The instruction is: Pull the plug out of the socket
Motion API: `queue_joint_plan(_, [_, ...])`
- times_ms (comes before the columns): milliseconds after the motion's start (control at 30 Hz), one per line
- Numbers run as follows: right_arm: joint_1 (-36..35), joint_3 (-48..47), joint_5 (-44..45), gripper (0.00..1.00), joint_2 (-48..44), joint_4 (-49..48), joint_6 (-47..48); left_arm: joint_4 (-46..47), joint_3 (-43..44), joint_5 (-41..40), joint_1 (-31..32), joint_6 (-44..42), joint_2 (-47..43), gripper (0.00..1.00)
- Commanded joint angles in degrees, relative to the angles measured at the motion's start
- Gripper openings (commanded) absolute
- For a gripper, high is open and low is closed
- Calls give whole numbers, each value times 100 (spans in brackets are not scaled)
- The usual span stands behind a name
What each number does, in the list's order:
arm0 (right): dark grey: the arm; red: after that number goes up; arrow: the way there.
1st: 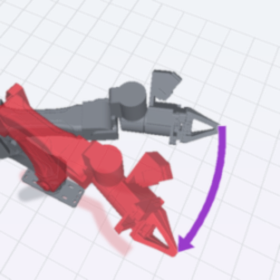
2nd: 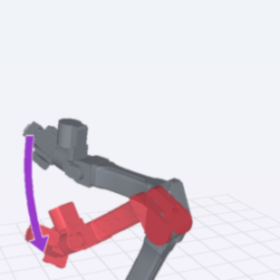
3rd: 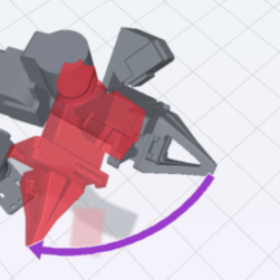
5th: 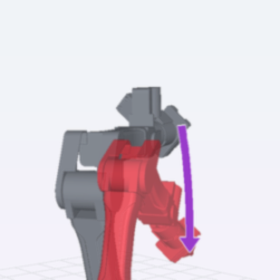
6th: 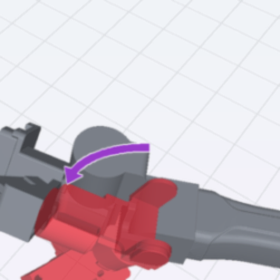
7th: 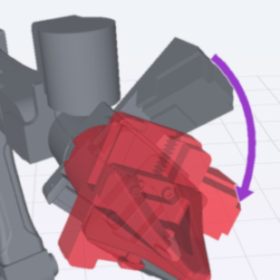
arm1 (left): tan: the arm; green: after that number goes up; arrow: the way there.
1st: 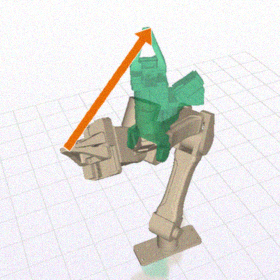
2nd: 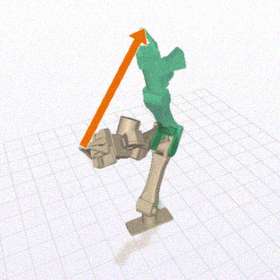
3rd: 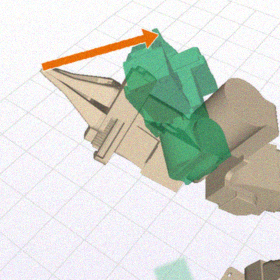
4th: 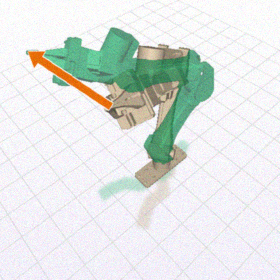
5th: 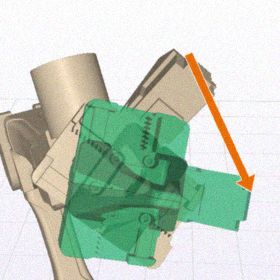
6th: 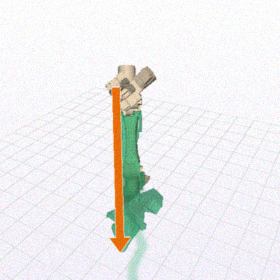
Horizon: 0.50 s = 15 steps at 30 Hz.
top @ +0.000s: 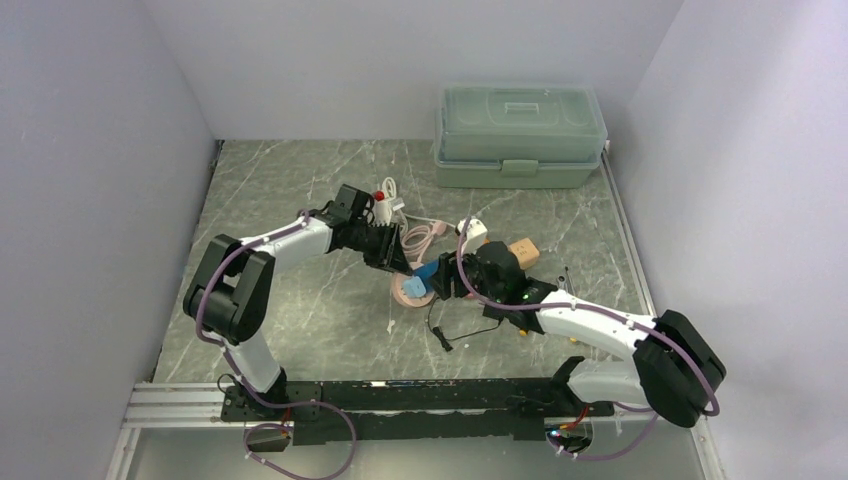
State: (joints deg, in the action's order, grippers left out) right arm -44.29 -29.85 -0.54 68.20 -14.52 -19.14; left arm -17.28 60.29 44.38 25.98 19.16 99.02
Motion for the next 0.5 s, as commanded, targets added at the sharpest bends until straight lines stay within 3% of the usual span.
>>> queue_joint_plan(0, [200, -790, -161, 0, -12, -547, -331, -472, 175, -1097, 219, -839, -200, 0])
queue_joint_plan(233, [55, -137, 22, 0, -317, -1091, -144, -111, 156, -345, -244, -300, -43, 0])
queue_joint_plan(467, [-581, 220, 820, 0, -679, -1004, 54, -290, 220, -471, -383, -215, 114, 0])
